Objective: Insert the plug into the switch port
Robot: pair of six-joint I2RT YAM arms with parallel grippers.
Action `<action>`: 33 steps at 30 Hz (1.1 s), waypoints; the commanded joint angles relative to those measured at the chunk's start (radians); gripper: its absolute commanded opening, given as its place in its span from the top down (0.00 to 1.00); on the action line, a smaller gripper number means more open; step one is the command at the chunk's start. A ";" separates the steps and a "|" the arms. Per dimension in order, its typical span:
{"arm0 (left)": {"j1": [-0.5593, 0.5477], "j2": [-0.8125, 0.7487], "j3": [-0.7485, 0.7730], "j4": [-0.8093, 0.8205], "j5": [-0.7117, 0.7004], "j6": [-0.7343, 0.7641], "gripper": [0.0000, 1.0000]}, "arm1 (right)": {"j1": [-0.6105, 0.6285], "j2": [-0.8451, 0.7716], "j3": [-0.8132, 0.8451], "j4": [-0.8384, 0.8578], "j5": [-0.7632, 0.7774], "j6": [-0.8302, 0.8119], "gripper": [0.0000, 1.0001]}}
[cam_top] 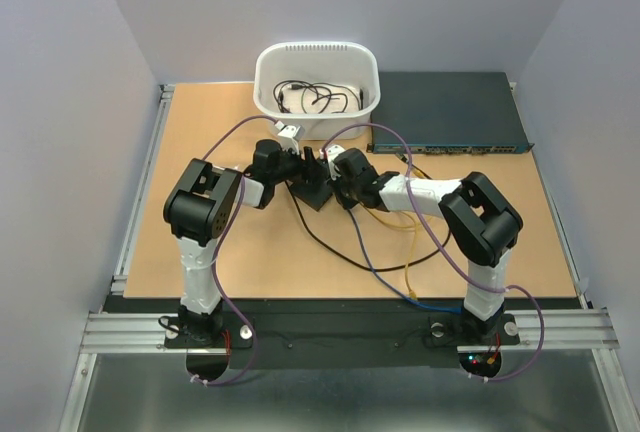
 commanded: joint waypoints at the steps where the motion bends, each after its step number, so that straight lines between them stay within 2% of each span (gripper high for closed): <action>1: -0.057 0.017 0.006 -0.020 0.148 -0.024 0.34 | -0.009 0.004 0.063 0.138 -0.057 -0.095 0.99; 7: -0.092 -0.002 -0.014 -0.022 0.165 -0.031 0.35 | -0.010 -0.020 0.070 0.178 -0.081 -0.157 1.00; 16: -0.185 -0.031 -0.110 -0.029 0.078 -0.137 0.38 | -0.009 -0.005 0.090 0.178 -0.062 -0.118 0.99; 20: -0.236 -0.052 -0.201 0.056 0.023 -0.235 0.38 | -0.009 -0.013 0.075 0.175 -0.035 -0.080 0.99; 24: -0.251 -0.055 -0.332 0.205 0.044 -0.346 0.38 | -0.009 -0.036 0.055 0.161 -0.003 -0.045 1.00; 28: -0.254 -0.048 -0.382 0.288 0.049 -0.345 0.38 | -0.009 -0.056 0.034 0.159 -0.067 -0.068 1.00; 33: -0.256 -0.023 -0.347 0.310 0.078 -0.325 0.38 | -0.007 -0.089 0.009 0.159 -0.195 -0.160 0.99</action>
